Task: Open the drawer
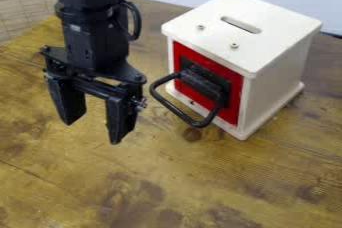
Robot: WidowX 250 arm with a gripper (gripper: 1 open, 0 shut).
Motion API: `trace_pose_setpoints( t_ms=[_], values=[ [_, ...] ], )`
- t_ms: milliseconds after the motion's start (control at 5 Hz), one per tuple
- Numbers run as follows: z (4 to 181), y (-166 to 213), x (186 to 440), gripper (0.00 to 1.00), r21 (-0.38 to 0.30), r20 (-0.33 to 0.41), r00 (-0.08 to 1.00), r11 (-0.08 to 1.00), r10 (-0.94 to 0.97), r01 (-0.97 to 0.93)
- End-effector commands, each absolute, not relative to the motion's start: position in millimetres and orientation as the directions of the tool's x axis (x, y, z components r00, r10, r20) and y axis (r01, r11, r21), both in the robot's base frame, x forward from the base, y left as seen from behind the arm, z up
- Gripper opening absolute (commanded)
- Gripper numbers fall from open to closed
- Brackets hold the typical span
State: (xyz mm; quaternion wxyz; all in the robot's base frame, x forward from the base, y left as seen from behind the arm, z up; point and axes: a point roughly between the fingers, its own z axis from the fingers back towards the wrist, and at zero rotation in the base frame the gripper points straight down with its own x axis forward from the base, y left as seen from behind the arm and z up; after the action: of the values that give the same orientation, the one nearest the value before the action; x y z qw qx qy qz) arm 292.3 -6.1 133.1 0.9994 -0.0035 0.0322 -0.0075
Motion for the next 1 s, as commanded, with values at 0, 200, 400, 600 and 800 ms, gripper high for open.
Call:
trace_pose_setpoints(
  t_ms=[0, 200, 400, 600, 800],
  values=[
    [128.9, -6, 292, 1.00, -0.006, -0.075, 0.997, 1.000, -0.010, 0.009],
    [124.4, -6, 311, 1.00, -0.010, -0.021, 0.988, 0.988, 0.155, -0.156],
    [117.6, -7, 330, 1.00, -0.007, 0.011, 0.963, 0.963, 0.270, -0.270],
    [113.3, -13, 350, 1.00, -0.010, 0.045, 0.921, 0.922, 0.386, -0.386],
    [110.0, -21, 369, 1.00, -0.024, 0.084, 0.869, 0.873, 0.487, -0.487]
  ],
)
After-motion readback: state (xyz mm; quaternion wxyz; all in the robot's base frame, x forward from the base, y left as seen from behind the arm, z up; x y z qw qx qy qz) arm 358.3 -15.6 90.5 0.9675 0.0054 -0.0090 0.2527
